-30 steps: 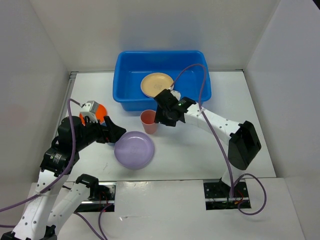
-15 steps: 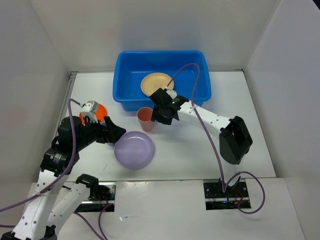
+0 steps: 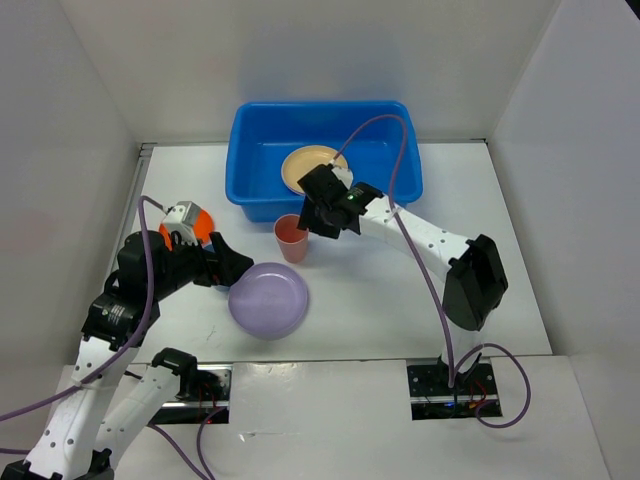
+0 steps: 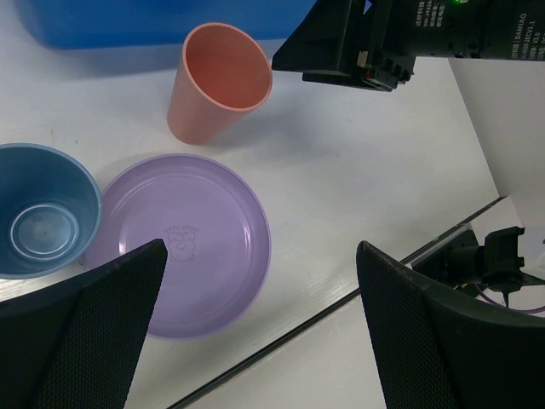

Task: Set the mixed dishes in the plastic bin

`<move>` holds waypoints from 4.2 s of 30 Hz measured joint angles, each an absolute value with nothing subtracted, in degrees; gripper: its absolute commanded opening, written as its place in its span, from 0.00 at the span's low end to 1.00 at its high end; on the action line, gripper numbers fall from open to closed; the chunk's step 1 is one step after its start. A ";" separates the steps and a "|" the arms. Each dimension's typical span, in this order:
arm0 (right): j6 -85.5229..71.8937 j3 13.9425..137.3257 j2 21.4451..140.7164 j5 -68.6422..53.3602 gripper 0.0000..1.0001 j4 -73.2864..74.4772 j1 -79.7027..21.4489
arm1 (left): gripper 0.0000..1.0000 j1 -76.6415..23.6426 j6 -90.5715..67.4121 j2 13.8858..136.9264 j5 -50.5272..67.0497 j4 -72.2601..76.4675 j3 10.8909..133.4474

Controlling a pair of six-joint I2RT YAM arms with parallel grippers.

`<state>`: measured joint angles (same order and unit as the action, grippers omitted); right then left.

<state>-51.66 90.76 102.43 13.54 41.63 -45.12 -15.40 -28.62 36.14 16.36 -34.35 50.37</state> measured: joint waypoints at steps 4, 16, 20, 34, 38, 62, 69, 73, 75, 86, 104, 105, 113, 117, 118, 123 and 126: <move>-51.64 92.33 102.78 13.72 0.56 41.69 -45.12 | 0.98 -15.40 -28.62 36.12 16.38 -34.35 50.37; -51.57 94.70 110.19 15.22 0.43 41.69 -45.12 | 0.98 -15.40 -28.62 36.12 16.38 -34.35 50.37; -51.00 94.70 111.42 15.77 0.13 42.15 -45.12 | 0.98 -15.40 -28.62 36.12 16.38 -34.35 50.37; -44.56 104.40 100.47 13.21 0.00 52.95 -40.51 | 0.98 -15.40 -28.64 36.16 16.84 -34.35 50.37; -42.17 109.47 92.16 11.29 0.00 52.97 -27.24 | 0.98 -15.40 -28.67 36.18 17.10 -34.35 50.37; -36.27 123.39 121.12 16.10 0.00 59.53 -15.38 | 0.98 -15.40 -28.67 35.44 17.23 -34.52 50.37; -36.05 121.99 123.15 17.47 0.00 59.35 -15.38 | 0.98 -15.40 -28.69 35.55 17.23 -34.52 50.37; -35.97 119.66 123.70 17.63 0.07 59.13 -15.22 | 0.98 -15.40 -28.67 35.59 17.23 -34.52 50.37; -35.90 118.69 123.72 17.65 0.11 59.11 -15.09 | 0.98 -15.40 -28.67 35.79 17.23 -34.50 50.37; -35.05 119.20 123.81 17.85 0.44 58.63 -14.83 | 0.98 -15.40 -28.62 36.97 17.23 -34.46 50.37; -39.18 83.20 70.63 -0.25 0.86 38.26 -30.44 | 0.99 -15.40 -28.62 40.27 17.15 -35.11 50.37; -40.64 77.95 67.57 -1.72 0.86 35.14 -31.81 | 0.99 -15.40 -28.62 40.10 17.10 -35.16 50.37; -50.46 57.14 74.43 -5.26 0.82 23.09 -46.50 | 0.99 -15.40 -28.64 39.88 16.78 -35.14 50.37; -52.73 56.84 81.08 -4.58 0.77 20.99 -49.21 | 0.99 -15.40 -28.64 39.79 16.56 -35.20 50.39; -53.01 56.86 82.56 -4.34 0.77 19.84 -49.58 | 0.99 -15.40 -28.64 39.70 16.27 -35.33 50.41; -54.24 56.99 92.44 -2.85 0.70 15.75 -51.72 | 0.99 -15.40 -28.60 39.48 15.14 -36.60 51.46; -54.89 56.99 97.06 -1.65 0.68 15.64 -53.12 | 0.99 -15.40 -28.47 39.48 14.76 -36.97 51.88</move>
